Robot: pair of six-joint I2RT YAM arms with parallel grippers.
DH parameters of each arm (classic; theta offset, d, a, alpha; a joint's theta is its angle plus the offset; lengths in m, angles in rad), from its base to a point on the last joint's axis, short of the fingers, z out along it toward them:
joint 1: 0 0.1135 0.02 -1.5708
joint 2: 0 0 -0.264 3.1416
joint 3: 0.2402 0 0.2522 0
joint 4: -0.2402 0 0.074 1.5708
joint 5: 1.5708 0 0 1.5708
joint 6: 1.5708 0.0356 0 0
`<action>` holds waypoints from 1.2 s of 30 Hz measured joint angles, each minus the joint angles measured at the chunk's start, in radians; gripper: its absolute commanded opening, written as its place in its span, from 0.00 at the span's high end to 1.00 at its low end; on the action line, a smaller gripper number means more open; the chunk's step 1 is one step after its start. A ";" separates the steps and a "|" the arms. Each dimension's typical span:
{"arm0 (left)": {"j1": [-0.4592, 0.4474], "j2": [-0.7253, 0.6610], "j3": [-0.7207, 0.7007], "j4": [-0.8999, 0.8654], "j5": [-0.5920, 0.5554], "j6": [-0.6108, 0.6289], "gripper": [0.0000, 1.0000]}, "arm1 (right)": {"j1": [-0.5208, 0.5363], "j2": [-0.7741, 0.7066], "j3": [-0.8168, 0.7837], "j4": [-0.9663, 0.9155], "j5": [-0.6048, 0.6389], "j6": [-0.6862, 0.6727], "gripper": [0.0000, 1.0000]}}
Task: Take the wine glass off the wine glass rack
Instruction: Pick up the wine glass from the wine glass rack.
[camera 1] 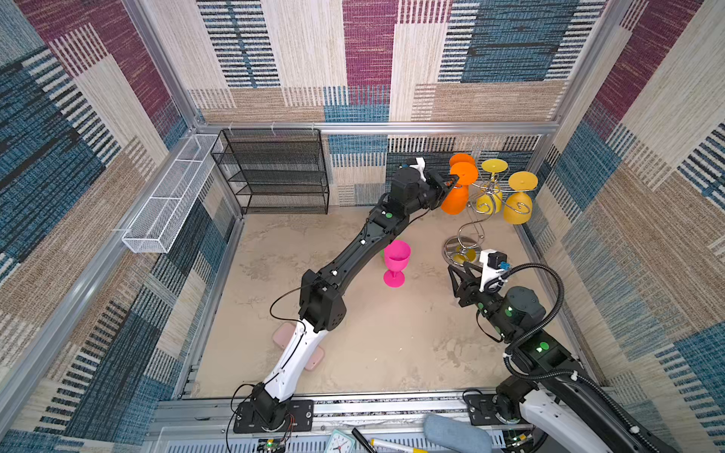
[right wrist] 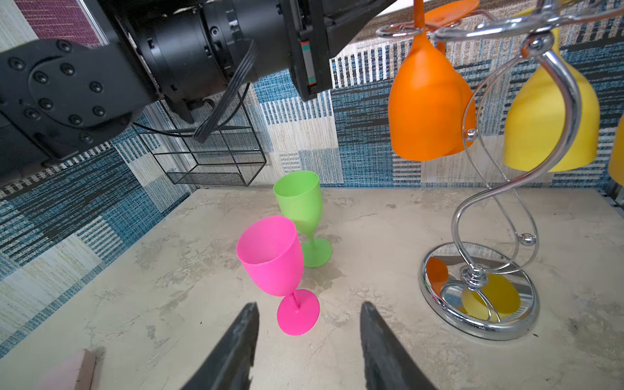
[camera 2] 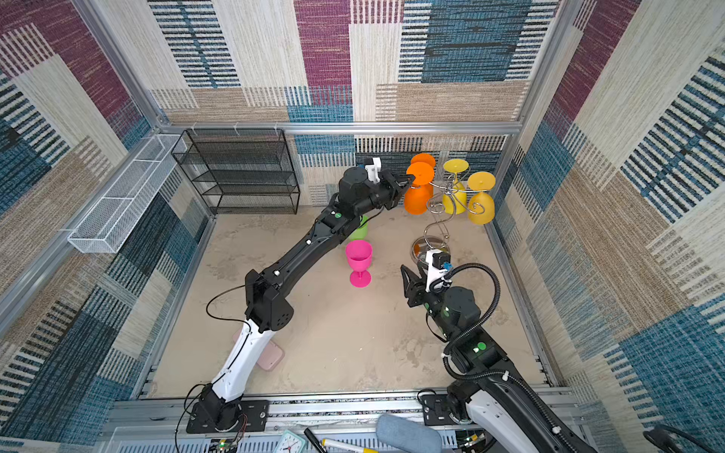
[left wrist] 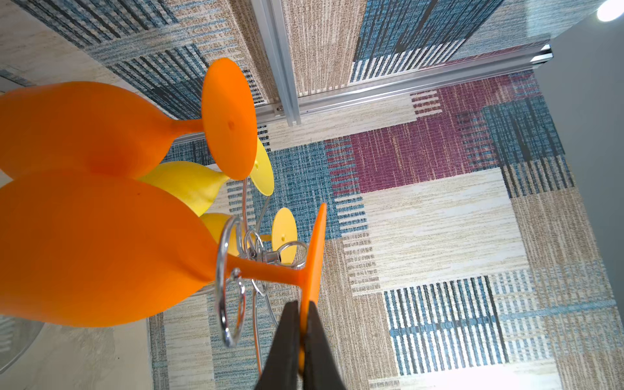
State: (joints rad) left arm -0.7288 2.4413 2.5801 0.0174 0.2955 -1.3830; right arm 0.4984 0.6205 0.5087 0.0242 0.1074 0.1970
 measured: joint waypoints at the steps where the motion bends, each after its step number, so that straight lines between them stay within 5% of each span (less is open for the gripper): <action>1: 0.000 -0.006 -0.010 -0.001 0.003 0.000 1.00 | 0.000 -0.002 0.000 0.000 0.001 0.000 0.49; 16: -0.004 -0.137 -0.207 -0.002 0.049 0.004 1.00 | 0.001 -0.030 0.000 0.000 0.017 0.000 0.49; 36: -0.068 -0.192 -0.279 0.002 0.085 0.022 1.00 | 0.002 -0.105 0.011 -0.051 0.069 0.017 0.49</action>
State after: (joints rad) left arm -0.7971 2.2498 2.3013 0.0193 0.3809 -1.3613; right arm 0.4999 0.5152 0.5198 -0.0273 0.1761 0.2138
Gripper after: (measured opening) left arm 0.077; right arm 0.510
